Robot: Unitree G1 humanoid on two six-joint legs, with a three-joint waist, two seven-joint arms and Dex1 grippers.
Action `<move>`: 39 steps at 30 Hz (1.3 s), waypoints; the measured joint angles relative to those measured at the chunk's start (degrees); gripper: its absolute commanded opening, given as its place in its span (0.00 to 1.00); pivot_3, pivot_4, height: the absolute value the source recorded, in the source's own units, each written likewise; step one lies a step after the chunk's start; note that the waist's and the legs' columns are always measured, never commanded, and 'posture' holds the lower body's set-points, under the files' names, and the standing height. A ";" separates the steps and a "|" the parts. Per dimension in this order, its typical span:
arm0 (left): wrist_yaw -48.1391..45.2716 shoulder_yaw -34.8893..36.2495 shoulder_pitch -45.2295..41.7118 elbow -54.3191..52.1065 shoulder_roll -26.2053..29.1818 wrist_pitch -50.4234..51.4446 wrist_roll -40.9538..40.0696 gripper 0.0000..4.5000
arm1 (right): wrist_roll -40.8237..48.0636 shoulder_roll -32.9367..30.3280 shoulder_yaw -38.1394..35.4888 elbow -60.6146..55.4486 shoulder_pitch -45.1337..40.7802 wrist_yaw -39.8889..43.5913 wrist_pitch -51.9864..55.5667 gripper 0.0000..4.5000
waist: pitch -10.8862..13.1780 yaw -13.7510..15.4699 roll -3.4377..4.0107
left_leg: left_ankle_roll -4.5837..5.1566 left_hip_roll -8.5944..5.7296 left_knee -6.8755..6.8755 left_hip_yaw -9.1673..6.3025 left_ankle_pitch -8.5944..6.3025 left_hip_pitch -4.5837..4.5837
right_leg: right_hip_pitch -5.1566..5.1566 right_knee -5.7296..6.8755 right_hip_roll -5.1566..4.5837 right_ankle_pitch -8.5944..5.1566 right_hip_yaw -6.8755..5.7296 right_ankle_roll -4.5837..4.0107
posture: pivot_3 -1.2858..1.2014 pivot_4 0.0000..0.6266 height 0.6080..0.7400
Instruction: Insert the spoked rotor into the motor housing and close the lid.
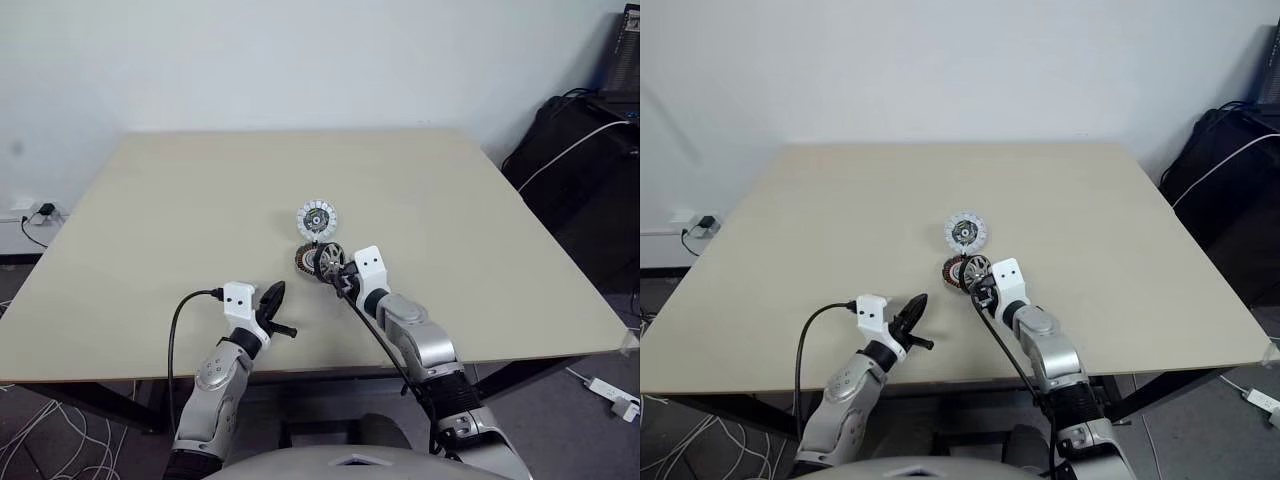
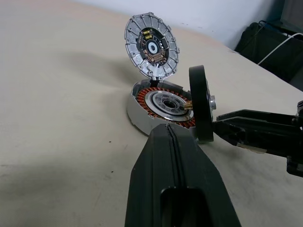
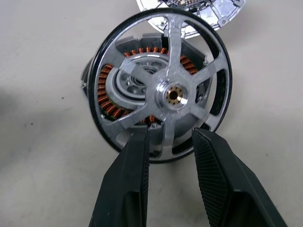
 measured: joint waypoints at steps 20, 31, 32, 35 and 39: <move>-0.16 0.13 -0.44 0.00 -0.60 0.16 -0.02 0.00 | 0.09 -0.36 -0.16 1.25 -0.12 1.76 -0.14 0.14 | 0.00 -0.03 0.00 | 0.00 0.00 0.01 0.00 0.00 0.00 | 0.01 0.00 0.02 0.00 0.01 0.00 | 0.52 0.00 1.00; -0.18 0.31 -0.52 0.00 -0.72 0.36 -0.02 0.00 | 0.08 -0.37 -0.36 2.08 -0.28 2.19 -0.67 0.01 | 0.00 -0.02 0.00 | 0.00 0.00 0.01 0.00 0.00 0.00 | 0.02 0.01 0.02 0.00 0.01 0.00 | 0.52 0.00 1.00; -0.18 0.36 -0.53 0.00 -0.73 0.36 -0.02 0.00 | 0.06 -0.46 -0.33 2.01 -0.27 2.22 -0.67 0.01 | 0.00 -0.01 0.00 | 0.00 0.00 0.01 0.00 0.00 0.00 | 0.02 0.01 0.02 0.00 0.01 0.00 | 0.52 0.00 1.00; -0.18 0.42 -0.53 0.00 -0.76 0.39 -0.02 0.00 | -0.14 -1.85 0.25 0.00 -0.24 2.99 -0.50 0.01 | 0.01 0.00 0.02 | 0.01 -0.01 0.01 0.01 0.00 0.00 | 0.01 0.00 0.01 0.00 0.01 0.00 | 0.52 0.00 1.00; -0.19 0.47 -0.55 0.00 -0.82 0.41 -0.02 0.00 | -1.10 -6.53 2.72 -7.62 -1.26 5.95 2.24 0.01 | 0.03 0.00 0.03 | 0.01 -0.01 0.03 0.01 0.00 0.00 | 0.01 0.00 0.00 0.00 0.01 0.01 | 0.52 0.00 1.00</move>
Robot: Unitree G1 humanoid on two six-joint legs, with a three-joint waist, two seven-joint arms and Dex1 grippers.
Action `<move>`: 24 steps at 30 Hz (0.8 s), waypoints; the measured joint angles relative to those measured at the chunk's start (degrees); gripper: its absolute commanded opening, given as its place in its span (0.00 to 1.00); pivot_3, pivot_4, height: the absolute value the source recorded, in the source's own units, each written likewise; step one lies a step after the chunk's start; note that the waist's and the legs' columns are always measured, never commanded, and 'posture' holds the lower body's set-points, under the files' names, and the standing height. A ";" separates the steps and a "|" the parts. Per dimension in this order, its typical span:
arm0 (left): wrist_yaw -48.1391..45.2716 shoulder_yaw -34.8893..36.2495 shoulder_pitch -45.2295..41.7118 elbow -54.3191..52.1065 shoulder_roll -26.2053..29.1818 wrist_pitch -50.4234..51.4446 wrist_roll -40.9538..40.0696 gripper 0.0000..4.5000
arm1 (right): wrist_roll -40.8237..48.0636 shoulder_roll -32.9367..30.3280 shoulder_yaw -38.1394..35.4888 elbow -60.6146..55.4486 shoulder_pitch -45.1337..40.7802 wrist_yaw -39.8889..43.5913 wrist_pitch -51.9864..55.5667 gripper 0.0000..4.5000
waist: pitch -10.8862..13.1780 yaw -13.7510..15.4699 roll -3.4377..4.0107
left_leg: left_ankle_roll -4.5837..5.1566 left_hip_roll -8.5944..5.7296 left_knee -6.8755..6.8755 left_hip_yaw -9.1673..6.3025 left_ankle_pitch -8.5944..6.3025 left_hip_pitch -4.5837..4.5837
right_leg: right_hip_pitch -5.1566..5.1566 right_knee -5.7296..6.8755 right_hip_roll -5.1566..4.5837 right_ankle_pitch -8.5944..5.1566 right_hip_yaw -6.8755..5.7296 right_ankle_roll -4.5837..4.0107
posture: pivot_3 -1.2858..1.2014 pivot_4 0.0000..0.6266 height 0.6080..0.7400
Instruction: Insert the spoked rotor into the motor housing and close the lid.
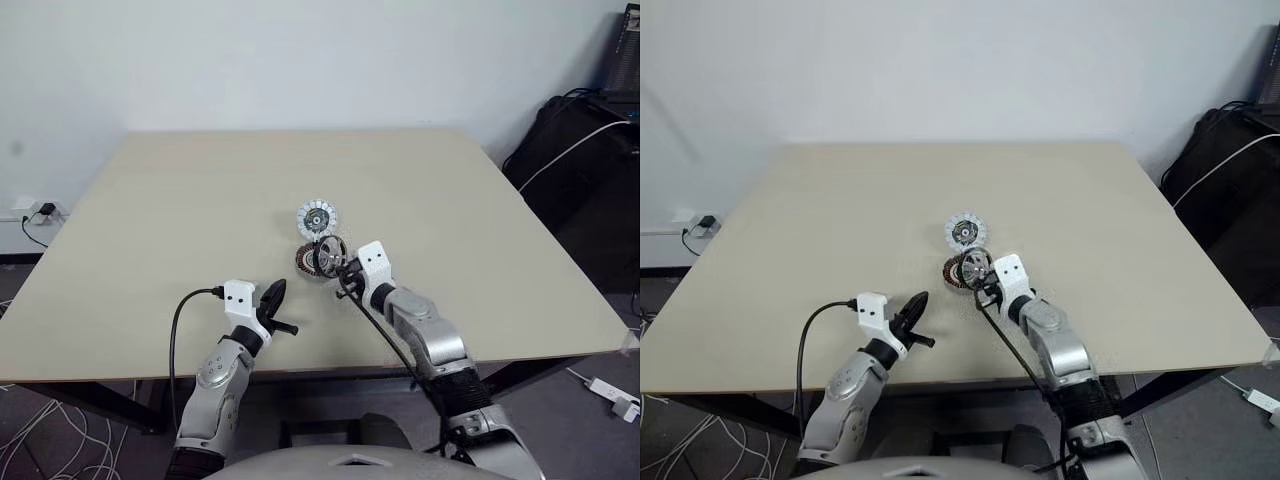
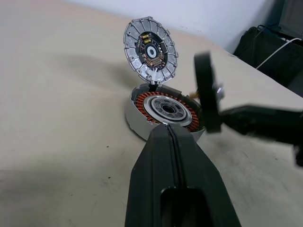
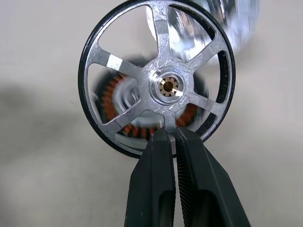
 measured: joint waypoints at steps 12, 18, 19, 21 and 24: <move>-0.15 -0.13 -0.26 0.30 -1.13 -0.11 0.00 0.00 | -6.70 -9.05 13.68 1.58 -14.23 10.50 12.14 0.01 | 0.00 0.06 -0.01 | 0.24 -0.03 0.06 -0.01 0.13 0.00 | 0.03 0.00 -0.02 0.01 -0.04 -0.02 | 0.52 0.00 1.00; -0.15 -0.12 0.38 0.35 -1.70 -0.35 -0.01 0.00 | -8.84 -9.23 17.13 7.99 -19.97 14.73 11.59 0.01 | 0.00 0.04 -0.02 | 0.11 -0.02 0.06 -0.03 0.05 0.01 | 0.03 0.01 -0.01 0.02 -0.05 -0.02 | 0.52 0.00 1.00; -0.12 -0.09 0.62 0.35 -1.85 -0.38 -0.01 0.00 | -9.13 -9.20 17.60 8.92 -20.79 15.14 11.40 0.01 | -0.01 0.02 -0.02 | 0.11 -0.02 0.07 -0.03 0.05 0.01 | 0.04 0.02 -0.01 0.02 -0.04 -0.02 | 0.52 0.00 1.00; -0.11 -0.05 0.79 0.37 -2.08 -0.46 0.00 0.00 | -10.03 -9.07 18.08 11.05 -22.27 15.87 10.67 0.01 | -0.01 0.07 -0.02 | 0.09 -0.02 0.08 -0.04 0.04 0.01 | 0.05 0.03 -0.02 0.03 -0.06 -0.01 | 0.52 0.00 1.00; -0.09 0.07 0.96 0.37 -2.24 -0.60 0.00 0.00 | -10.41 -8.74 18.08 12.83 -23.43 16.22 10.40 0.01 | -0.01 0.09 -0.02 | 0.03 -0.02 0.09 -0.03 0.01 0.01 | 0.05 0.02 -0.02 0.03 -0.05 0.00 | 0.52 0.00 1.00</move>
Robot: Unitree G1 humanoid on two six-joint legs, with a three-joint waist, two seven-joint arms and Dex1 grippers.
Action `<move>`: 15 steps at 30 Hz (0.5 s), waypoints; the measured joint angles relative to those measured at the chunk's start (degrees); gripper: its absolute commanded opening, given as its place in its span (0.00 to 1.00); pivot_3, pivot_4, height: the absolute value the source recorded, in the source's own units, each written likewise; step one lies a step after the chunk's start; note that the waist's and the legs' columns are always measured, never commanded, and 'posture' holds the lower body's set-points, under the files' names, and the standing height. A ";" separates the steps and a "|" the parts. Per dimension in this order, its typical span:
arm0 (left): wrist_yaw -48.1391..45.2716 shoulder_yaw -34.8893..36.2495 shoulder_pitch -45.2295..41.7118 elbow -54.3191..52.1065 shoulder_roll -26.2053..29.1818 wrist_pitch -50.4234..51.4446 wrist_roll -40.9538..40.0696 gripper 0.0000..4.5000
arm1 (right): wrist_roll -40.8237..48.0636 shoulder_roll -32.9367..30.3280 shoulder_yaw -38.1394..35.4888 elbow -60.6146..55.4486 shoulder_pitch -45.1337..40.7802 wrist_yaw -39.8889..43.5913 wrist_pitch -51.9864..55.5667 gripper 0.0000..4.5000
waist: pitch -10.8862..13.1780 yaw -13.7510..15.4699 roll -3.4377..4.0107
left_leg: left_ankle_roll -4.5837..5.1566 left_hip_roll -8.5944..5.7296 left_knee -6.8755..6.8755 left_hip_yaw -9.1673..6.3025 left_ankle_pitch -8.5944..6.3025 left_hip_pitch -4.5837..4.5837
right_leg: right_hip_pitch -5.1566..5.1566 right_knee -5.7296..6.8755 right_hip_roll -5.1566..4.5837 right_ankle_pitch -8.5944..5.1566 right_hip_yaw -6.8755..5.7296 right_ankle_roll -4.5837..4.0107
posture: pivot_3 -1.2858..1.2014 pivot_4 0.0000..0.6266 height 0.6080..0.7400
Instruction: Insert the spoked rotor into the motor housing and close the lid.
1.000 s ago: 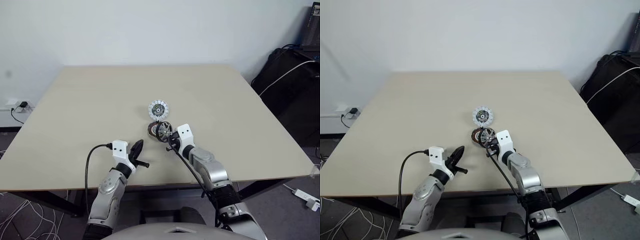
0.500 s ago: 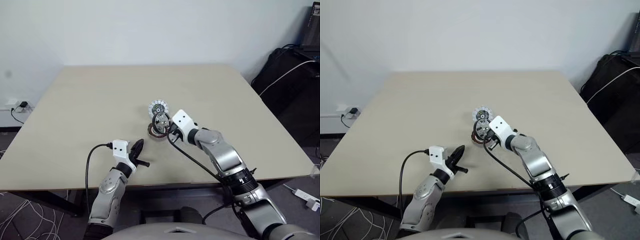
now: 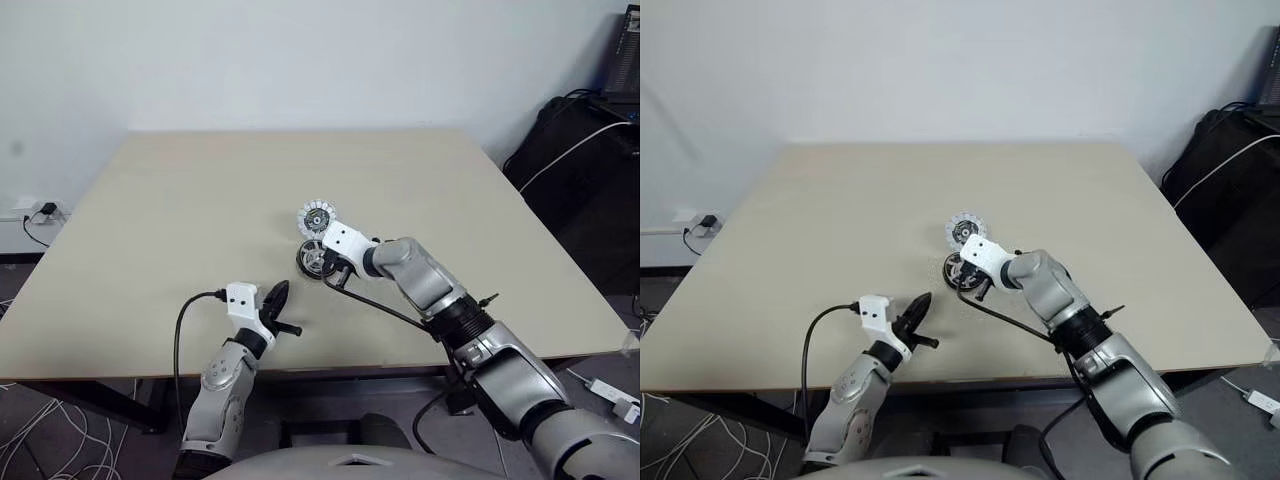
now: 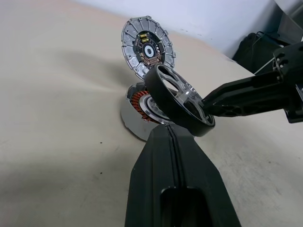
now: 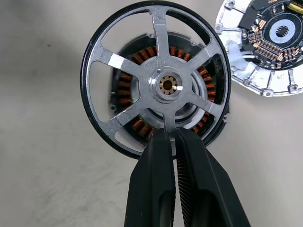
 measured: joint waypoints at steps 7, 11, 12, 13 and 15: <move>0.01 0.02 0.20 0.00 -0.17 -0.52 0.00 0.00 | -1.81 -0.08 0.17 2.33 -1.67 2.05 -1.11 0.01 | 0.00 -0.05 0.01 | -0.01 -0.01 -0.01 0.01 -0.01 -0.01 | -0.02 -0.01 0.00 0.00 0.01 0.00 | 0.52 0.00 1.00; -0.01 -0.02 0.32 0.00 -0.29 -0.61 0.00 0.00 | -3.06 -0.32 0.32 4.59 -3.37 2.50 -2.05 0.01 | 0.00 -0.07 0.00 | -0.02 -0.01 -0.01 0.00 -0.01 -0.01 | -0.02 0.00 0.01 0.00 0.01 0.00 | 0.52 0.00 1.00; -0.01 -0.02 0.35 0.00 -0.31 -0.62 0.00 0.00 | -3.22 -0.30 0.32 4.88 -3.54 2.56 -2.14 0.01 | 0.00 -0.09 0.00 | -0.01 -0.01 -0.02 0.00 -0.01 -0.01 | -0.03 0.00 0.01 0.00 0.01 0.00 | 0.52 0.00 1.00; -0.01 -0.04 0.36 0.00 -0.36 -0.62 0.00 0.00 | -3.38 -0.26 0.33 5.50 -3.85 2.63 -2.23 0.01 | 0.01 -0.10 0.01 | -0.02 -0.01 -0.02 0.01 -0.01 -0.01 | -0.04 -0.01 0.01 0.00 0.01 0.00 | 0.52 0.00 1.00; -0.01 -0.13 0.47 0.00 -0.48 -0.64 0.00 0.00 | -3.99 -0.21 0.32 6.61 -4.58 2.68 -2.42 0.01 | 0.00 -0.10 0.01 | -0.01 -0.01 -0.02 0.01 -0.01 -0.02 | -0.03 -0.01 0.01 0.00 0.02 0.00 | 0.52 0.00 1.00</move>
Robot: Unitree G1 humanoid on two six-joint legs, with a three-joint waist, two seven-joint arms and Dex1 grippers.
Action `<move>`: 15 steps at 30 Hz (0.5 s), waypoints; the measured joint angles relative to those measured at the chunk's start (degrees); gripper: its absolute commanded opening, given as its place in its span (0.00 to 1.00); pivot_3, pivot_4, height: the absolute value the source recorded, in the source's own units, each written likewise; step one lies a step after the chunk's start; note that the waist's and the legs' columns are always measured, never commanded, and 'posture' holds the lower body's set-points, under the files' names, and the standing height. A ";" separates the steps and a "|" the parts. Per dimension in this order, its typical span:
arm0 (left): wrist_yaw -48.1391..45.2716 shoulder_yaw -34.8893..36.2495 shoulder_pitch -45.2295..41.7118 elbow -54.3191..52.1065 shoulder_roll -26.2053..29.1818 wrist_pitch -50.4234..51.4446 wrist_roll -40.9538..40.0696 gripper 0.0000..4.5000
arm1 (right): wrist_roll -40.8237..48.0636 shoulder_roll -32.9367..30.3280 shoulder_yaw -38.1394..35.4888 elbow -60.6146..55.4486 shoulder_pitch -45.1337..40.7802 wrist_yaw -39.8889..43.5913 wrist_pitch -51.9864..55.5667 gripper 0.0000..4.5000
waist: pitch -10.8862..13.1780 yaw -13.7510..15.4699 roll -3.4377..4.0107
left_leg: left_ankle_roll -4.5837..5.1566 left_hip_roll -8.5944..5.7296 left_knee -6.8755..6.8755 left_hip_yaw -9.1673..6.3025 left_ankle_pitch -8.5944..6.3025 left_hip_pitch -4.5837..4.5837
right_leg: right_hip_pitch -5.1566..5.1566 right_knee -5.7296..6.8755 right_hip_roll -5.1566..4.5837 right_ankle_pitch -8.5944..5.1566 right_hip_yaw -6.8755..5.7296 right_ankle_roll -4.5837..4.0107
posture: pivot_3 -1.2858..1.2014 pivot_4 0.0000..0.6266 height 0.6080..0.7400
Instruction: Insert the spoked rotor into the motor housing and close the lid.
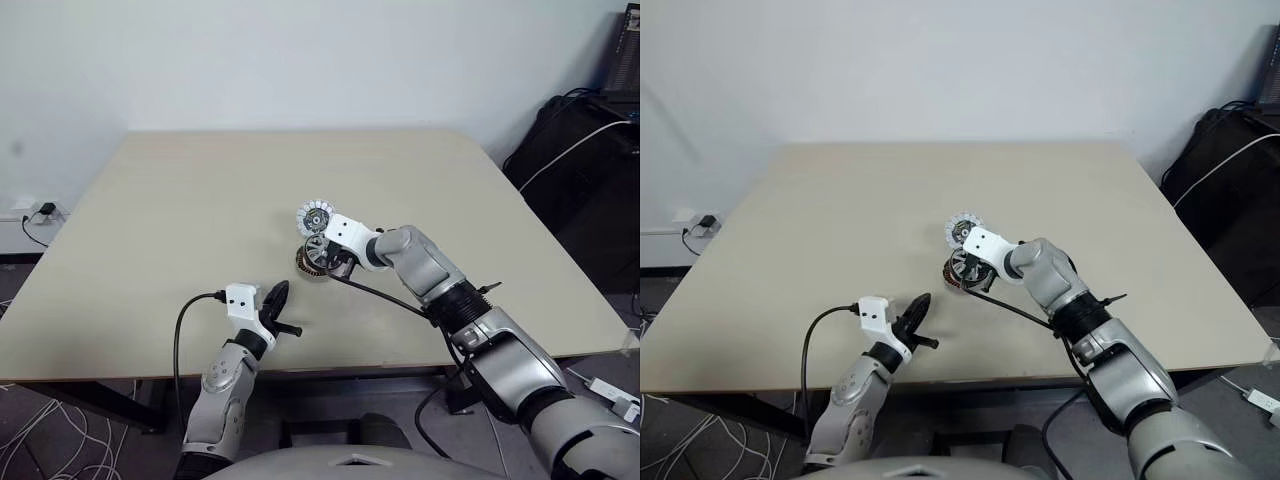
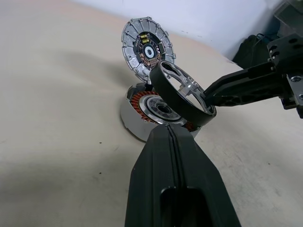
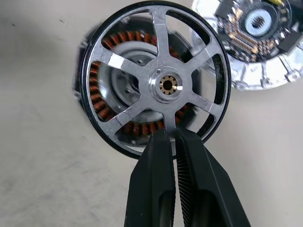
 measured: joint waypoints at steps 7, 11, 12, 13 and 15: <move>0.00 -0.13 0.68 0.00 -0.43 -0.03 -0.02 0.00 | -1.27 1.42 0.26 2.39 -0.89 0.61 -1.14 0.01 | 0.00 -0.02 0.00 | 0.00 0.00 0.00 0.00 0.00 0.00 | 0.00 0.00 0.00 0.00 0.00 0.00 | 0.52 0.00 1.00; 0.00 -0.12 0.90 0.00 -0.60 -0.04 -0.02 0.00 | -2.18 2.09 0.58 3.02 -1.41 1.03 -1.51 0.01 | 0.00 -0.02 0.00 | 0.00 0.00 0.00 0.00 0.00 0.00 | 0.00 0.00 0.00 0.00 0.00 0.00 | 0.52 0.00 1.00; 0.00 -0.11 0.94 0.00 -0.60 -0.04 -0.02 0.00 | -2.36 2.19 0.72 3.22 -1.59 1.05 -1.64 0.01 | 0.00 -0.02 0.00 | 0.00 0.00 0.00 0.00 0.00 0.00 | 0.00 0.00 0.00 0.00 0.00 0.00 | 0.52 0.00 1.00; 0.01 -0.11 0.96 0.00 -0.60 -0.04 -0.02 0.00 | -2.47 2.28 0.80 3.38 -1.66 1.06 -1.93 0.01 | 0.00 -0.02 0.00 | -0.01 0.00 0.00 0.00 0.00 0.00 | 0.00 0.00 0.00 0.00 0.00 0.00 | 0.52 0.00 1.00; 0.01 -0.11 0.97 0.00 -0.60 -0.04 -0.02 0.00 | -2.55 2.51 0.85 3.59 -1.66 1.09 -2.19 0.01 | 0.00 -0.03 0.00 | -0.01 0.00 0.00 0.00 0.00 0.00 | 0.00 0.01 0.00 0.00 0.00 0.00 | 0.52 0.00 1.00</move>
